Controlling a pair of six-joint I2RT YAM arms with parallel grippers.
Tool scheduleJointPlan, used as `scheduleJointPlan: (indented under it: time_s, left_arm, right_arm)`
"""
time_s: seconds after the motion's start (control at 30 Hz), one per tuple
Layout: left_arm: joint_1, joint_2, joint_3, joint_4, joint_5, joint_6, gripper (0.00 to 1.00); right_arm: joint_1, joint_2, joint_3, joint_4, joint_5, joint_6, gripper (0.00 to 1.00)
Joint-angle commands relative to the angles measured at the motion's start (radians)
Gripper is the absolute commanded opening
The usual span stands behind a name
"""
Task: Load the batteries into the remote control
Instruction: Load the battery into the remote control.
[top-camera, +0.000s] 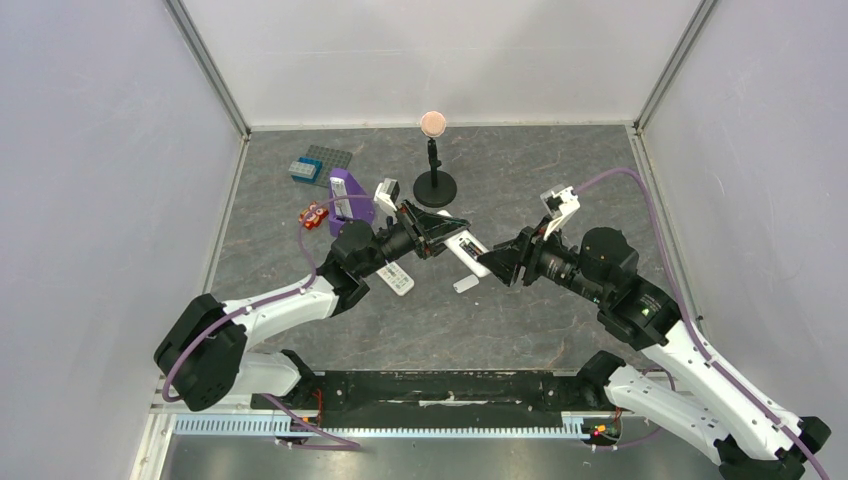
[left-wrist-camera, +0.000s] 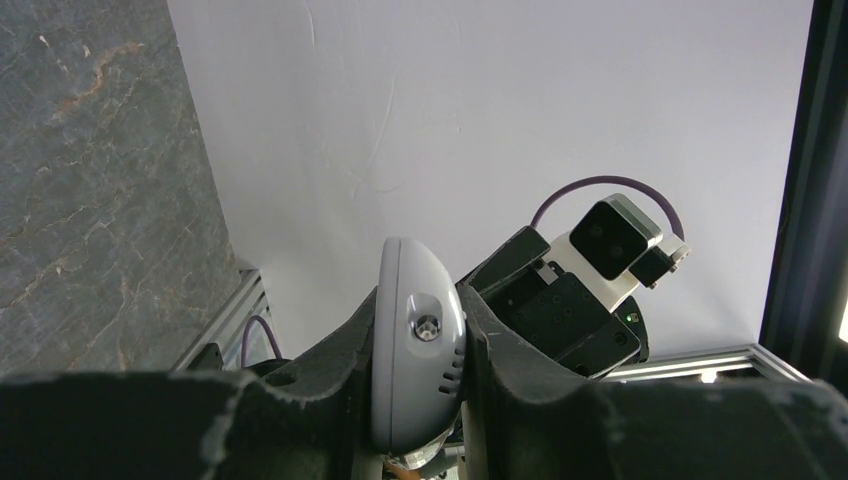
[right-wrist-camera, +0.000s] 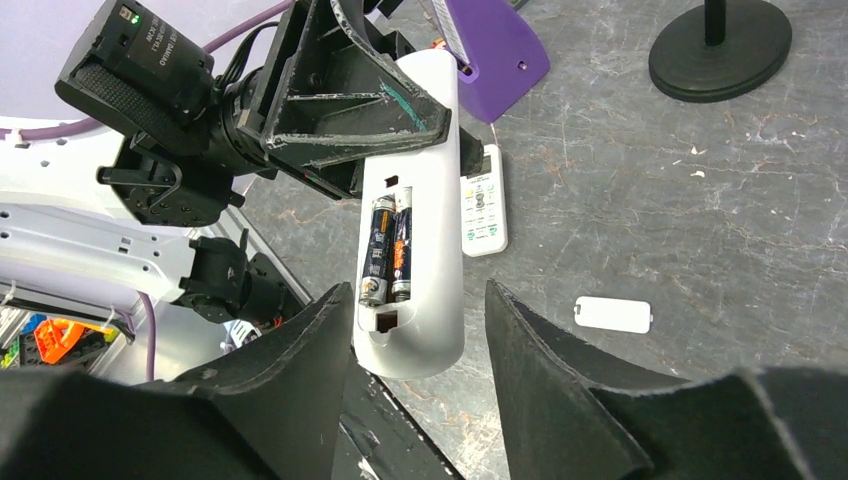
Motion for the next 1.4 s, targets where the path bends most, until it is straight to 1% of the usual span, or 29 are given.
scheduleJointPlan:
  time_s: [0.0,0.13,0.33,1.07,1.23,1.37]
  left_arm:
    - [-0.001,-0.01,0.032,0.046,-0.022,0.022,0.02]
    - [-0.002,-0.01,0.03,0.045,-0.023,0.021,0.02]
    - [-0.003,-0.008,0.031,0.045,-0.025,0.022,0.02]
    - [-0.003,-0.031,0.045,0.042,0.018,0.052,0.02]
    - [-0.003,-0.04,0.047,0.045,0.024,0.059,0.02]
    - [-0.004,-0.045,0.053,0.062,0.045,0.095,0.02]
  right_arm:
    - [-0.001,-0.021,0.0,0.0,0.035,-0.01,0.55]
    - [0.0,-0.024,0.003,-0.012,0.05,-0.01,0.55]
    - [0.0,-0.021,0.003,-0.014,0.033,-0.016,0.5]
    - [0.0,0.043,-0.018,0.001,0.021,-0.009,0.45]
    - [0.0,0.062,-0.021,0.003,0.018,0.002,0.42]
    - [-0.001,0.091,-0.007,-0.017,0.017,0.014,0.38]
